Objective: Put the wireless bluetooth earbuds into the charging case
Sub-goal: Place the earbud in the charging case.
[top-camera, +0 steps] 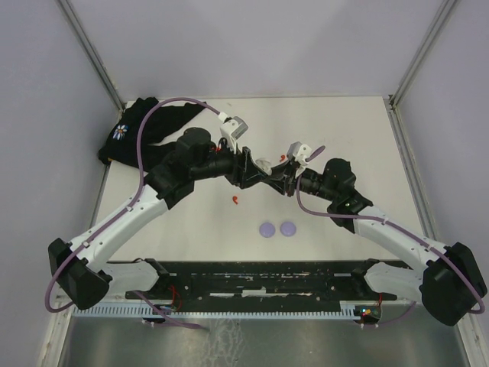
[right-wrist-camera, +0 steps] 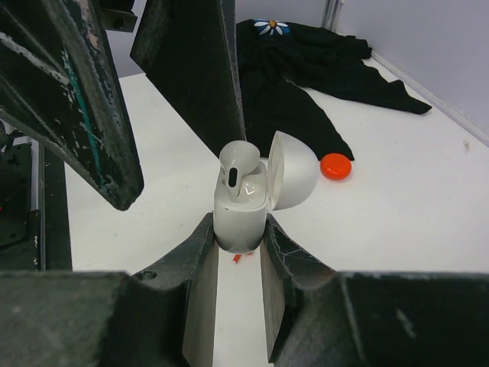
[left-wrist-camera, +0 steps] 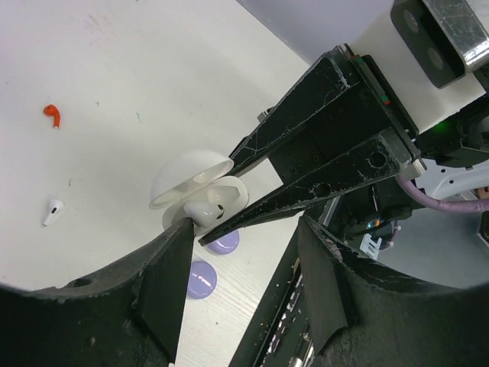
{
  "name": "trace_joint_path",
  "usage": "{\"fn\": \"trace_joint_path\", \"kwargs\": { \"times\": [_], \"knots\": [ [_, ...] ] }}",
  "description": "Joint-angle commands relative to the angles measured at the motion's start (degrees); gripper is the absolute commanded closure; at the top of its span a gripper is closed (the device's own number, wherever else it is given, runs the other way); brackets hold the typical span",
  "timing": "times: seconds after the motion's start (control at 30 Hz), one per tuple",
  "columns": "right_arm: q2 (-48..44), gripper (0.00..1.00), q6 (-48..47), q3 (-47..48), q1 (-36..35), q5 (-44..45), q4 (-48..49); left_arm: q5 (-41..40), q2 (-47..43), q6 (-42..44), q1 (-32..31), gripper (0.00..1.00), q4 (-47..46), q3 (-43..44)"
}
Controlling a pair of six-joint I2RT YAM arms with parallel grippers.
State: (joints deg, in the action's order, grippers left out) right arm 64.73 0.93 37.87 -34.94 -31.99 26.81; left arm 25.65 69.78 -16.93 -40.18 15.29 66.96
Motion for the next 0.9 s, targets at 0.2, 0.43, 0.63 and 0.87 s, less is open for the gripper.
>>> {"fn": "trace_joint_path", "kwargs": {
  "times": [0.2, 0.43, 0.63, 0.87],
  "knots": [
    [-0.9, 0.98, 2.4, 0.8, 0.0, -4.6, 4.7, 5.5, 0.2, 1.3, 0.1, 0.37, -4.7, 3.4],
    [0.2, 0.98, 6.7, 0.7, 0.1, -5.8, 8.6, 6.9, -0.5, 1.9, 0.1, 0.38, -4.4, 3.1],
    [1.4, 0.98, 10.0, 0.5, 0.4, -6.8, 12.6, 6.7, -1.8, 3.0, 0.2, 0.38, -3.3, 2.5],
    [4.4, 0.98, 15.7, 0.5, 0.5, -9.2, 18.9, 8.5, -2.0, 5.5, 0.1, 0.37, -3.3, 3.0]
  ]
}}
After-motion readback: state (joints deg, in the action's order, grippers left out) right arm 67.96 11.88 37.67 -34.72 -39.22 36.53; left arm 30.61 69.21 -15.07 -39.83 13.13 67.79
